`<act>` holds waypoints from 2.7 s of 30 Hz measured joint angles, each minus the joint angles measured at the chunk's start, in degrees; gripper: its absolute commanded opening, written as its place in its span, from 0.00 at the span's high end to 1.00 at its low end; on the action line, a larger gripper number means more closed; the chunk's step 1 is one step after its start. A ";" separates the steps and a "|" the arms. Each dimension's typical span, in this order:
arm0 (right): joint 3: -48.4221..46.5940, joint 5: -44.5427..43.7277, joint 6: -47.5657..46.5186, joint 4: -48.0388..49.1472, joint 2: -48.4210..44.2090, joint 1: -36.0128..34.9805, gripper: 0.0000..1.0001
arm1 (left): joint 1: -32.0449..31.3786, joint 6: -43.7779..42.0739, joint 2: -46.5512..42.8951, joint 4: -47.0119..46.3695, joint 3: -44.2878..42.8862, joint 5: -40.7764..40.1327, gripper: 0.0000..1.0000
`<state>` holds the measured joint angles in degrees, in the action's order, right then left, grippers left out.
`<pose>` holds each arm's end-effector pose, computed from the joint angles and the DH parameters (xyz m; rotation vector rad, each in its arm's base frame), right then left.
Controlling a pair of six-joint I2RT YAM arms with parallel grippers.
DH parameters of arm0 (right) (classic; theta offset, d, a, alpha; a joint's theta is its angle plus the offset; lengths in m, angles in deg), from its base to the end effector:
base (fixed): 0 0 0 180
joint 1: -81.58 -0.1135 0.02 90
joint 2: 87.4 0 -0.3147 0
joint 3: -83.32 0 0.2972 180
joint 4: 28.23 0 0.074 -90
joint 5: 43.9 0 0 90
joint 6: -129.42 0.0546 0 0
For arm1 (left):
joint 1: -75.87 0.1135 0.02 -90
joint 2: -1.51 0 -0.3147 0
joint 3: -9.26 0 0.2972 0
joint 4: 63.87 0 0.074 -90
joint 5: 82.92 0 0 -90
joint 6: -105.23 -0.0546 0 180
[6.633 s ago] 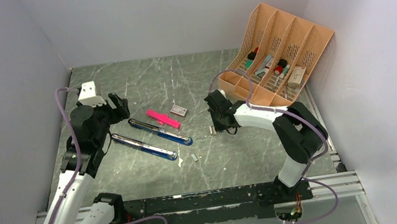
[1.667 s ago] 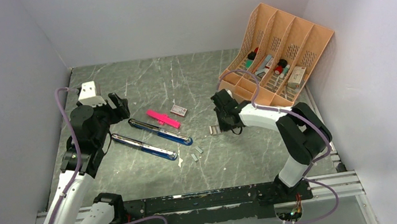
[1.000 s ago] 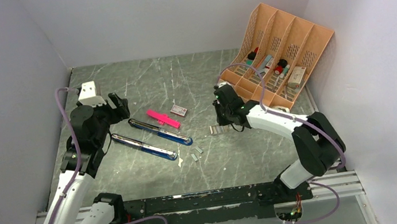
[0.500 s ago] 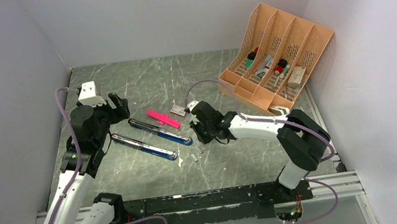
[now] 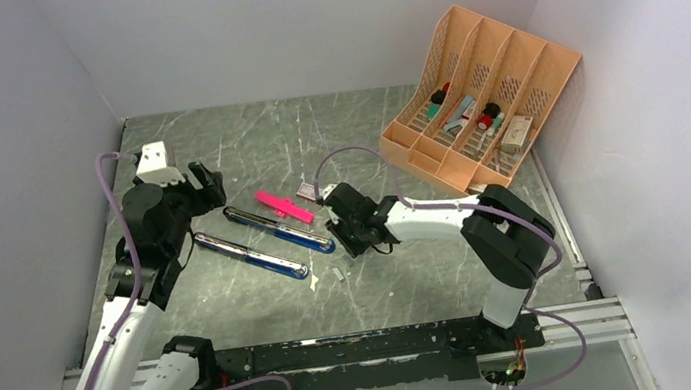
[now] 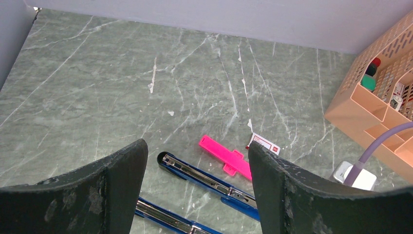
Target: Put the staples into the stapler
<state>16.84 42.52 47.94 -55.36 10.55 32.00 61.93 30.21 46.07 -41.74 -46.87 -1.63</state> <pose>0.2515 0.2901 0.1603 -0.8967 2.4602 0.2858 0.2085 -0.0432 0.3705 -0.1270 1.7542 -0.2347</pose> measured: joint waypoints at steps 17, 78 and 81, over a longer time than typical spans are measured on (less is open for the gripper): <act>1.79 -5.05 3.80 1.97 -9.44 1.90 0.62 | 0.00 0.00 -0.09 0.00 0.00 0.00 0.20; 4.92 -5.38 13.38 -0.44 -5.01 15.91 0.68 | 0.00 0.00 -0.09 -0.02 0.00 0.02 0.20; 4.92 -5.38 13.35 -0.44 -5.01 15.91 0.71 | 0.00 0.00 -0.09 -0.02 0.00 0.02 0.20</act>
<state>21.76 37.14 61.29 -55.80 5.54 47.91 61.93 30.21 45.98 -41.76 -46.87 -1.61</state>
